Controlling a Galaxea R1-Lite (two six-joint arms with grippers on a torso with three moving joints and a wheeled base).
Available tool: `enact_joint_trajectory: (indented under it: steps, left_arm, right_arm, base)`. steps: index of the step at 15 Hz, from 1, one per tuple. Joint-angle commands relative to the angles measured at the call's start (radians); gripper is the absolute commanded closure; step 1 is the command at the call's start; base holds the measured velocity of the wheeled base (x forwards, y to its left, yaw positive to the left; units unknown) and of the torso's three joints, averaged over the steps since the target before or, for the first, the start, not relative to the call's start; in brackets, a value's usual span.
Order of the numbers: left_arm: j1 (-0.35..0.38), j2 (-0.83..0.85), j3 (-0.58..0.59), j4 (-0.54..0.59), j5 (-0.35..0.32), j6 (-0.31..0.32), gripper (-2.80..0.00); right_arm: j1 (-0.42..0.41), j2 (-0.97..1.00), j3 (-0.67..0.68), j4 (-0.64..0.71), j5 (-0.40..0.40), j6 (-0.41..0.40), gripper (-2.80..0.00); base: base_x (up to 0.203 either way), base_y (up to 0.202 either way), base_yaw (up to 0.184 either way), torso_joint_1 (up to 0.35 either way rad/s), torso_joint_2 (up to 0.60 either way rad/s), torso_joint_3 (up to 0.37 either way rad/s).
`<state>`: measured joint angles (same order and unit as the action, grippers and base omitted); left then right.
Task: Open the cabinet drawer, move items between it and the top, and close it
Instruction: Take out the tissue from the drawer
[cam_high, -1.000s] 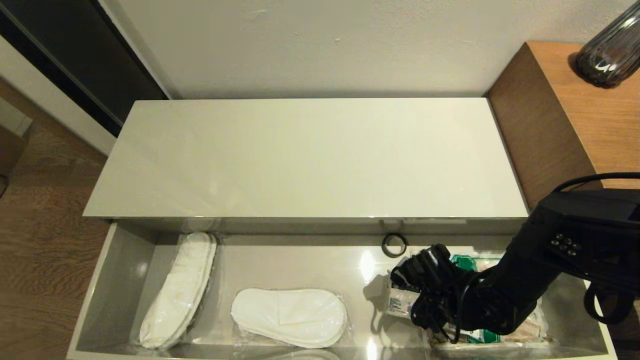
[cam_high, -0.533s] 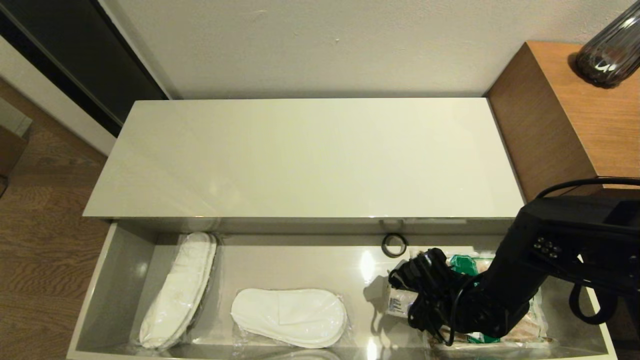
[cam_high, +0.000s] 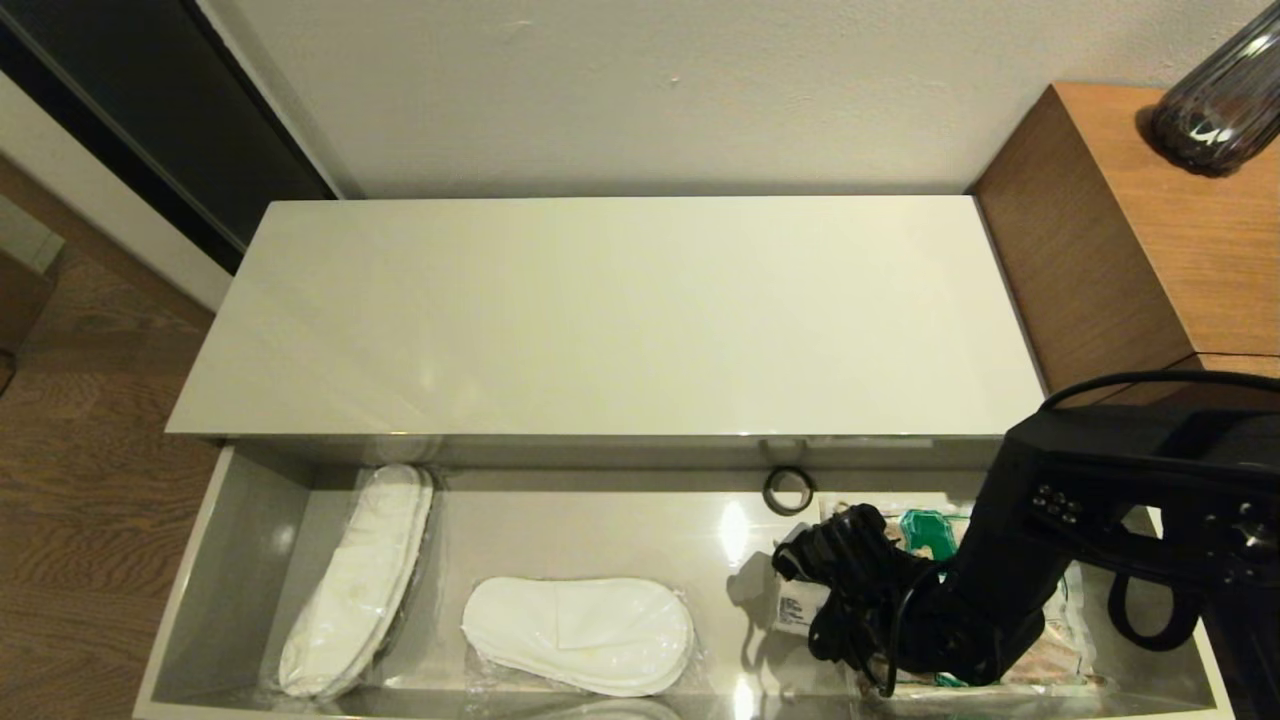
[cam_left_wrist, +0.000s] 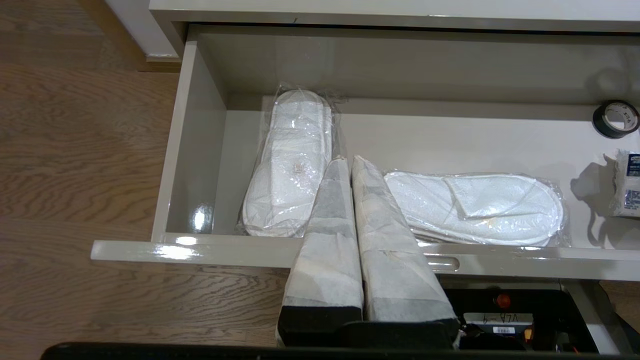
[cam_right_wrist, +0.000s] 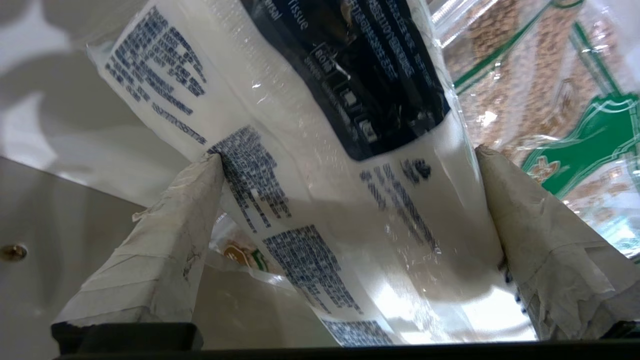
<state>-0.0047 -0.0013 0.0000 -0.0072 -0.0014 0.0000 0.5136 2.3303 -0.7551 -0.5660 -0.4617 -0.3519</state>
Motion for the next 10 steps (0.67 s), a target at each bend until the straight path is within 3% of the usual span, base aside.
enact_joint_trajectory:
  steps: [1,6,7,10]
  left_arm:
    - [0.0,0.001,0.0,0.0,0.0,0.0,0.0]
    - [0.0,0.001,0.0,0.0,0.0,0.0,0.0]
    - [-0.001,0.001,0.0,0.0,0.0,0.0,0.0]
    - [-0.001,0.001,0.0,0.0,0.0,0.0,0.0]
  right_arm:
    - [0.0,0.019,-0.001,-0.013,-0.003,0.004,-2.8]
    - [0.0,0.035,-0.001,-0.06,-0.017,0.007,-2.8]
    - [0.0,0.035,-0.001,-0.06,-0.018,0.007,0.0]
    - [0.0,0.026,0.002,-0.059,-0.018,0.011,0.0]
  base:
    - [0.0,0.0,0.0,0.0,0.0,0.0]
    - [0.0,0.0,0.0,0.0,0.0,0.0]
    - [0.0,0.0,0.0,0.0,0.0,0.0]
    - [0.0,0.0,0.0,0.0,0.0,0.0]
